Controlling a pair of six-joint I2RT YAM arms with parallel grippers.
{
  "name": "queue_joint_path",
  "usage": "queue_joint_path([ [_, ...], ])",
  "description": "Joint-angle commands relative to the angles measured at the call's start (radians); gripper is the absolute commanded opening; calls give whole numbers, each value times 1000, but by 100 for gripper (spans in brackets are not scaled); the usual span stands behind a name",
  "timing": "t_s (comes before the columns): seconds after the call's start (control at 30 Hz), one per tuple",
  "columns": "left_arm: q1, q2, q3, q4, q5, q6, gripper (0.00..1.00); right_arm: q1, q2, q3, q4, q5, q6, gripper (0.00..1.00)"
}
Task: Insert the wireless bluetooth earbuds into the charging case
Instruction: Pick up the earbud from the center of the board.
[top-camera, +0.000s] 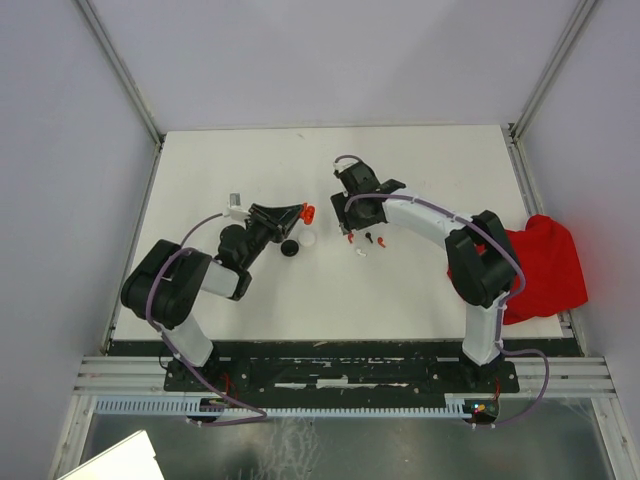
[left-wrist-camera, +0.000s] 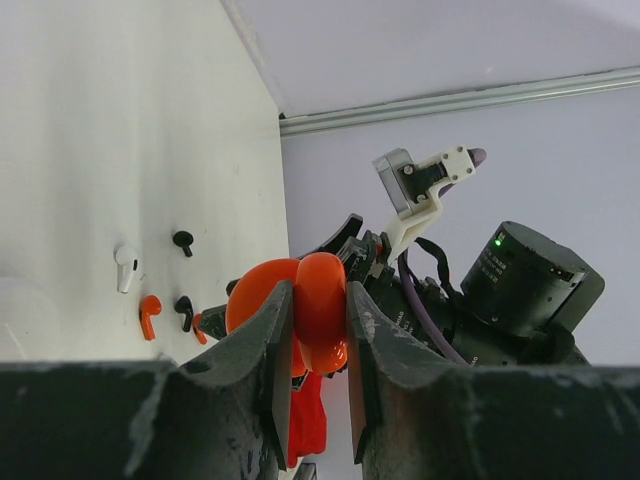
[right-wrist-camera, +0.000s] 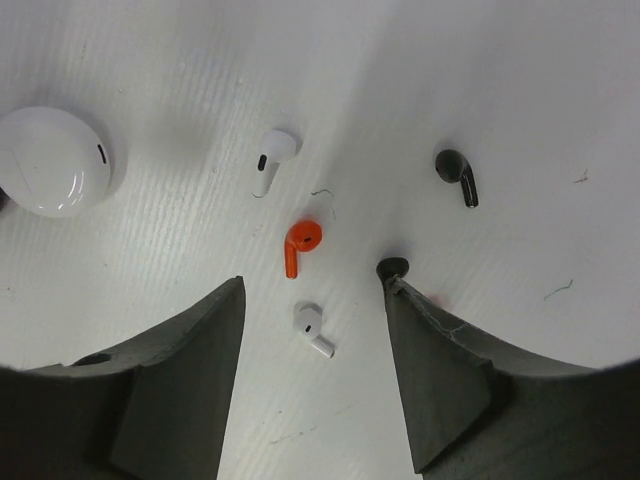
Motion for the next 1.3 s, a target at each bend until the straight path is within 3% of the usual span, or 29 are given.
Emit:
queue_joint_path([
  [0.0, 16, -40, -13, 32, -12, -14, 3, -1, 42, 97, -64, -51, -47, 65],
  [0.57, 31, -38, -17, 35, 0, -18, 3, -4, 164, 231, -187, -93, -51, 53],
  [1.27, 43, -15, -16, 58, 17, -29, 3, -32, 231, 269, -198, -138, -44, 48],
])
